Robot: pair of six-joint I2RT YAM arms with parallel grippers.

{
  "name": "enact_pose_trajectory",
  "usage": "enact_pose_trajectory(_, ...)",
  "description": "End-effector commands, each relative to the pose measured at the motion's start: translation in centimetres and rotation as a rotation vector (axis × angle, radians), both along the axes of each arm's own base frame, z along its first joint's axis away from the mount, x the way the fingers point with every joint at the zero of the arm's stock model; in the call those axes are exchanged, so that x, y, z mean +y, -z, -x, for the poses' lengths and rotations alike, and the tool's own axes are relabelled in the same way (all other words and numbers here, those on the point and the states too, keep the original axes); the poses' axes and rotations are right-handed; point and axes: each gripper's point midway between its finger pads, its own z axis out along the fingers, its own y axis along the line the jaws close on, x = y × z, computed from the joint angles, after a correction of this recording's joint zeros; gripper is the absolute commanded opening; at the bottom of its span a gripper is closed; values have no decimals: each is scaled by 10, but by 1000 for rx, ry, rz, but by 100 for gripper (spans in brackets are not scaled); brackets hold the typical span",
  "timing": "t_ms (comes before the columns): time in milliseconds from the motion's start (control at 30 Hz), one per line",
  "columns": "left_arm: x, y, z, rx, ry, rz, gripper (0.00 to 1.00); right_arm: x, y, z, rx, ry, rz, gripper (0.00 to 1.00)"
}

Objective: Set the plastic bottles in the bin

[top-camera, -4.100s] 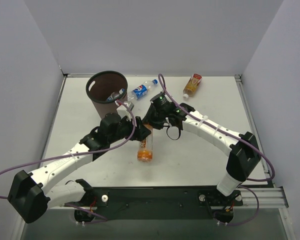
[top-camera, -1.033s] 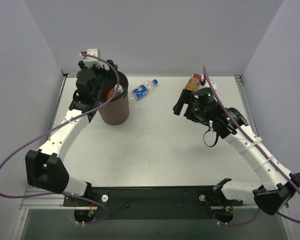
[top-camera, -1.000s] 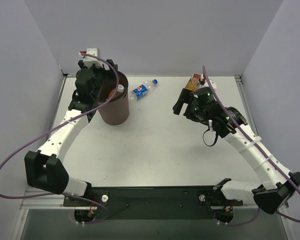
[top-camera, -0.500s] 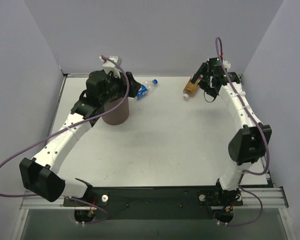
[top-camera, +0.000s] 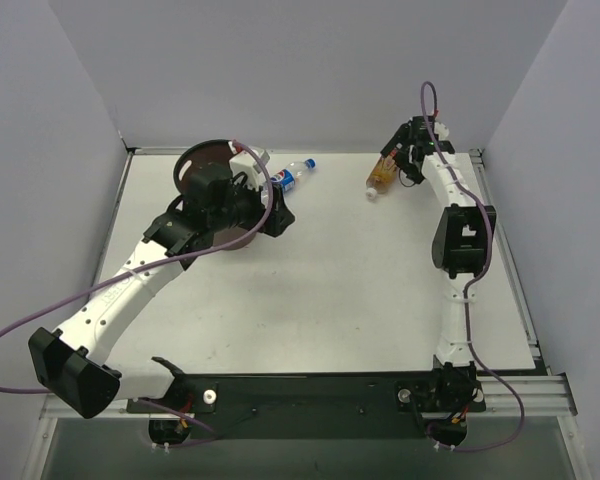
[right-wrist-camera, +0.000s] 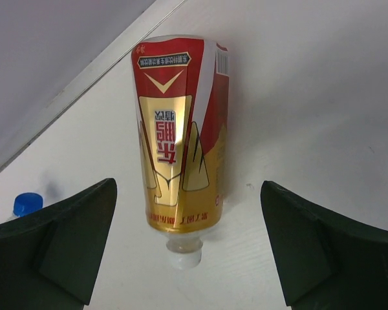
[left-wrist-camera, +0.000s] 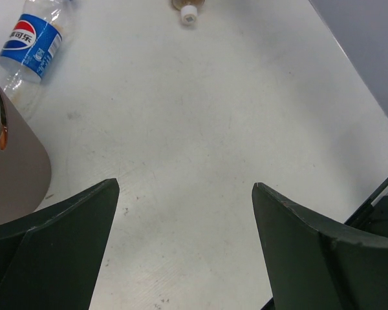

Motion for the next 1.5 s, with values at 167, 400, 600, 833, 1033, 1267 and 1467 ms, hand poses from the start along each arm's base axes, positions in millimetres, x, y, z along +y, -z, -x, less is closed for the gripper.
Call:
enact_pose_trajectory(167, 3, 2, 6, -4, 29, -71, 95, 16, 0, -52, -147, -60, 38, 89)
enact_pose_trajectory(400, 4, 4, 6, 5, 32, -100, 95, 20, 30, -58, -123, -82, 64, 88)
enact_pose_trajectory(600, 7, 5, 4, 2, 19, -111, 95, 13, 50, -52, -83, -64, 92, 75)
enact_pose_trajectory(833, 3, 6, 5, 22, 15, -78, 95, 8, 54, -35, -40, -65, 108, 27)
enact_pose_trajectory(1033, -3, 3, 2, 72, -19, -7, 95, 10, 4, -5, -68, -92, 107, 0)
enact_pose_trajectory(1267, -17, -12, 6, 103, 18, 133, 95, 67, -65, 71, -165, -252, -63, 0)
enact_pose_trajectory(1467, -14, -37, -3, 146, -23, 266, 95, 137, -135, 175, -372, -492, -268, 0)
